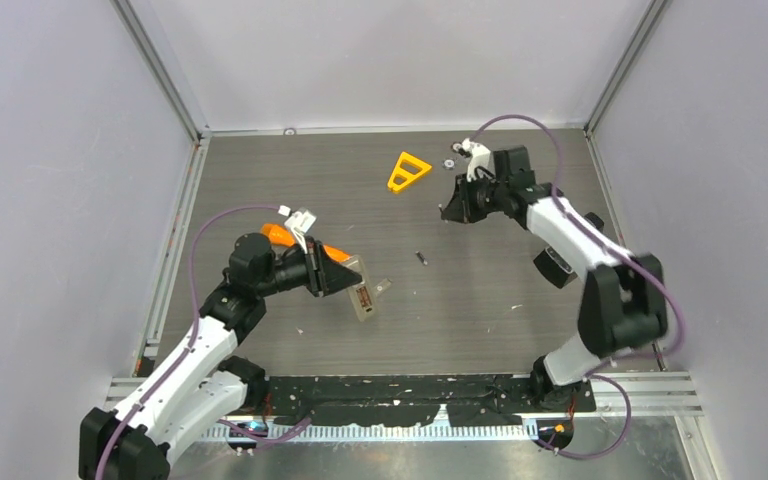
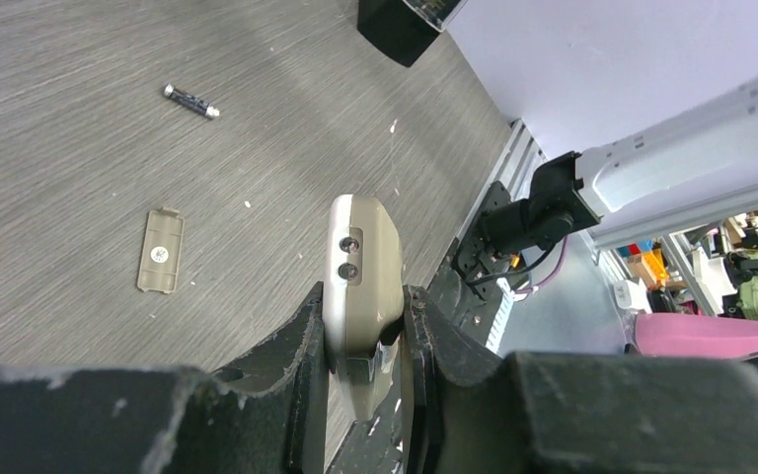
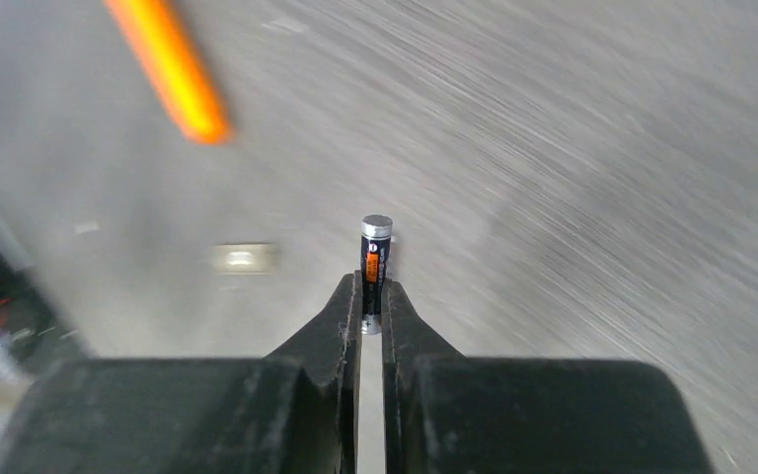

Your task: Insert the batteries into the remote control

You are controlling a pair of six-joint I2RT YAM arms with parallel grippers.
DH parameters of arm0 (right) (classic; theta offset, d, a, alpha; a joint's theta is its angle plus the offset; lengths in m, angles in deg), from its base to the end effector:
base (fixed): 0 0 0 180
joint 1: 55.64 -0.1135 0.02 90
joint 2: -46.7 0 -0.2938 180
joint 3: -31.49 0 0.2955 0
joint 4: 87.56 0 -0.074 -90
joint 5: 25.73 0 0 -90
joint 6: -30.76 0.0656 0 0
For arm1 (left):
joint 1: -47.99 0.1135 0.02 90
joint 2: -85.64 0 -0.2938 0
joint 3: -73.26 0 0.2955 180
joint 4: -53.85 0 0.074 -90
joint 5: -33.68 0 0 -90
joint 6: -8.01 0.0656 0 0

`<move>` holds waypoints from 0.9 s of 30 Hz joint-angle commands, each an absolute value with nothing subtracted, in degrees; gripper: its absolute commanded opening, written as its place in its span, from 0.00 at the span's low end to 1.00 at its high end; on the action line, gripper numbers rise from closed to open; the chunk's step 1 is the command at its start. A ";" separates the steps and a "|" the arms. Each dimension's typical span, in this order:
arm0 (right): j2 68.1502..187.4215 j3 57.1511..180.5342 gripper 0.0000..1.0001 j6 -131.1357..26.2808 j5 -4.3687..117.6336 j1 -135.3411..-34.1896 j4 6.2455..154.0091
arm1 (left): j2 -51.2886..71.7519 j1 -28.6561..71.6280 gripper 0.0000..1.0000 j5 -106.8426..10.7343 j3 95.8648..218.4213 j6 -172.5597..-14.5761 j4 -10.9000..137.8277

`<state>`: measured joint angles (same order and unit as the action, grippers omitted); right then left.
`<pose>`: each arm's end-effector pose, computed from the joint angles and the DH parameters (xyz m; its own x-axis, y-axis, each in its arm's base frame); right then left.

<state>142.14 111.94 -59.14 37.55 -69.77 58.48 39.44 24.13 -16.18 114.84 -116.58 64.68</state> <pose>0.4005 0.1312 0.2296 -0.7322 -0.1827 -0.6561 -0.5031 0.7944 0.3402 0.1940 -0.1321 0.2687 -0.6987 -0.1655 -0.6960 0.5841 0.4298 -0.6886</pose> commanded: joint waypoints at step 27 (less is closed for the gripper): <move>109.25 118.31 0.06 -44.12 40.14 -98.93 45.10 | 26.95 24.52 0.04 -23.28 101.58 -162.27 0.42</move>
<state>107.65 113.99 -48.87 27.32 -94.58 52.32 30.63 24.30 -21.36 102.93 -153.91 17.36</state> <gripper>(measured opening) 0.111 0.259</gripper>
